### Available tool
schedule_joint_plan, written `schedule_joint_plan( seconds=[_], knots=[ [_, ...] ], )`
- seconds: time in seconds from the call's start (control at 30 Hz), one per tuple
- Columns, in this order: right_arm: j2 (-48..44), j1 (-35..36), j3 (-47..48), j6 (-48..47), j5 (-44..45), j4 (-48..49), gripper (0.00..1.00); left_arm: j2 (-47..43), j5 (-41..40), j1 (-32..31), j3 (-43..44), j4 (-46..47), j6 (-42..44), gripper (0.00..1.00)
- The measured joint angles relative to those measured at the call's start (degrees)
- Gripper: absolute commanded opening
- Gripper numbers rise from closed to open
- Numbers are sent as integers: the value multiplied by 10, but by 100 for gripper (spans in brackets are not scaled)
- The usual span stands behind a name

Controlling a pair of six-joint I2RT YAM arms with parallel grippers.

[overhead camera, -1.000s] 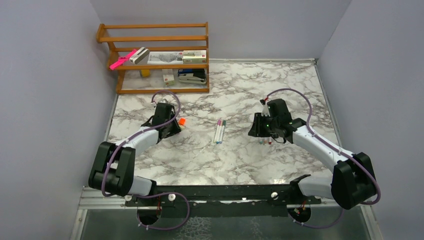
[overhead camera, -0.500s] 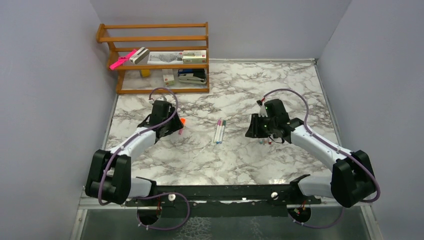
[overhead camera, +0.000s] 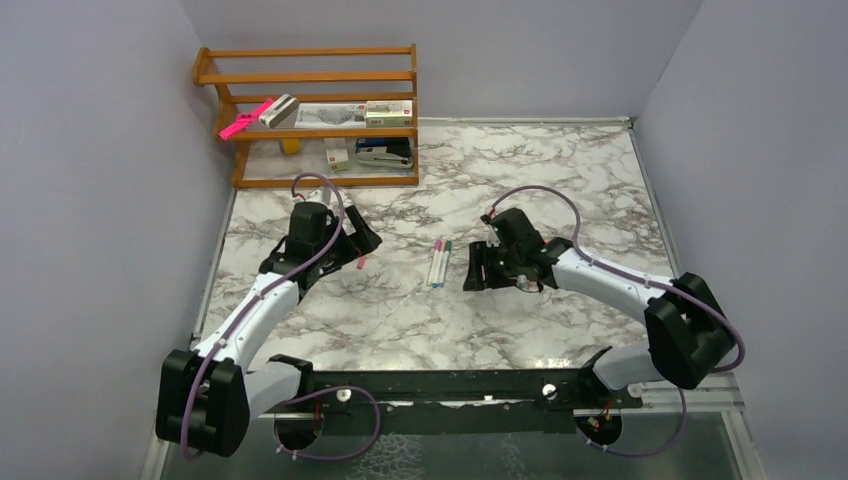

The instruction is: Open the pen caps

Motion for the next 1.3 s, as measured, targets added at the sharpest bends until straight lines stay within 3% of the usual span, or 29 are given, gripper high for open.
schedule_joint_plan(
  seconds=[0.17,0.33,0.5,0.7,0.8,1.17,1.3],
  knots=[
    [32,28,14,16,15,8,70,-35,28,0,-11,0,-2,99],
    [66,35,51,30,34,9,94,-41,47,0,-16,0,-2,99],
    [104,38,90,38,59,11,99,-43,59,0,-24,-3,-2,99],
    [163,46,134,45,97,6,83,-61,67,0,-25,-4,-2,99],
    [180,48,143,45,112,3,63,-66,69,0,-25,-4,-2,99],
    [223,48,189,51,148,-9,56,-66,77,0,-39,1,-5,99],
    [236,50,200,51,155,-13,46,-66,78,0,-41,2,-5,99]
  ],
)
